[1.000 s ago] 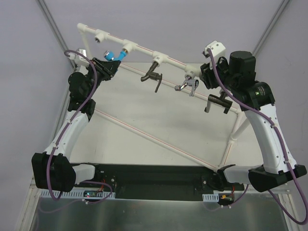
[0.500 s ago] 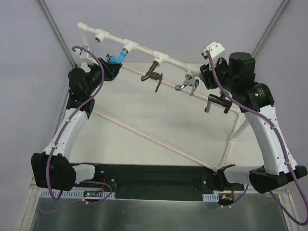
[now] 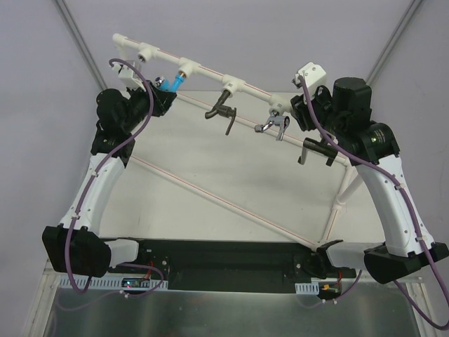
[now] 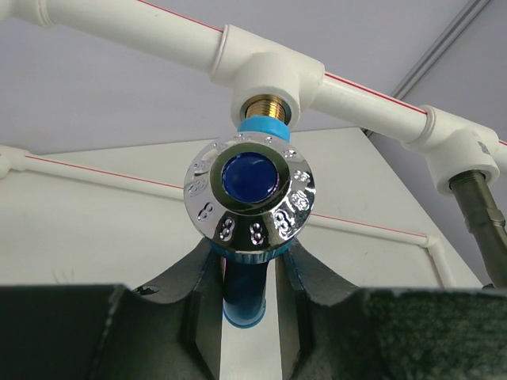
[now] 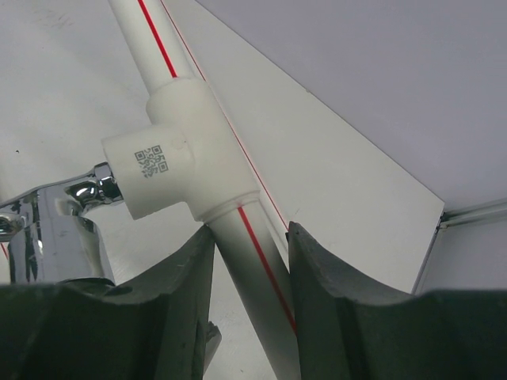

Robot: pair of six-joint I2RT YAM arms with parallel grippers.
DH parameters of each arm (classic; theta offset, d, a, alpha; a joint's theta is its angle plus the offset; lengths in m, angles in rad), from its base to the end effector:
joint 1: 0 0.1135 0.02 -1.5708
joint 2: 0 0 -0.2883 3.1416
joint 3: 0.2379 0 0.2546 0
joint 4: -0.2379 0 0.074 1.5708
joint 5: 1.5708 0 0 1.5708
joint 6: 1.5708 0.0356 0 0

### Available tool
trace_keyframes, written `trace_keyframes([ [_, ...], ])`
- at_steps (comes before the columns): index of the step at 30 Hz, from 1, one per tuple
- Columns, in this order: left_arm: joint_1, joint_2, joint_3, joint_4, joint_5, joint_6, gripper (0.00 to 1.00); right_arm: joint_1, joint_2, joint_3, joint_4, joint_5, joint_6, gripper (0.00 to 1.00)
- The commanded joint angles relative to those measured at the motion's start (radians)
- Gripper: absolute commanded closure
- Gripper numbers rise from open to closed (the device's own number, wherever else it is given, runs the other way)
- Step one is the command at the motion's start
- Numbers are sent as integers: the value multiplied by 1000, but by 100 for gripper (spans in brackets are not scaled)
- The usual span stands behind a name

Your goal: Install the water faucets

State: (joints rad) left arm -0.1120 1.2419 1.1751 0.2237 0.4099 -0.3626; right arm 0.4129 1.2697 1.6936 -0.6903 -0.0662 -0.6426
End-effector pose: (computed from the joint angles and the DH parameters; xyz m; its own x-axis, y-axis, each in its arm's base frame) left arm 0.2797 -0.0457 0.4464 -0.0299 -0.3240 -0.9456 0.5167 0.8048 -0.2921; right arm 0.2198 0.0989 0.5165 0.0819 -0.6169 -0.7827 -0.5118 0.6479 -0.5642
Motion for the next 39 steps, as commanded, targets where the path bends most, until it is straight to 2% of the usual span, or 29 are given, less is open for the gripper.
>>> trace_keyframes([
  [1, -31, 60, 72, -35, -25, 33, 100, 40, -13, -15, -8, -57, 64, 98],
  [8, -31, 79, 141, -96, -46, 34, 100, 46, -21, -18, -11, -63, 52, 98],
  [17, -32, 93, 156, -119, -43, 60, 100, 58, -21, -22, -15, -80, 35, 98],
  [27, -54, 102, 202, -185, -57, 247, 100, 72, -23, -18, -23, -90, 17, 98],
  [39, -135, 119, 230, -251, -190, 487, 100, 83, -29, -23, -23, -92, 1, 99],
])
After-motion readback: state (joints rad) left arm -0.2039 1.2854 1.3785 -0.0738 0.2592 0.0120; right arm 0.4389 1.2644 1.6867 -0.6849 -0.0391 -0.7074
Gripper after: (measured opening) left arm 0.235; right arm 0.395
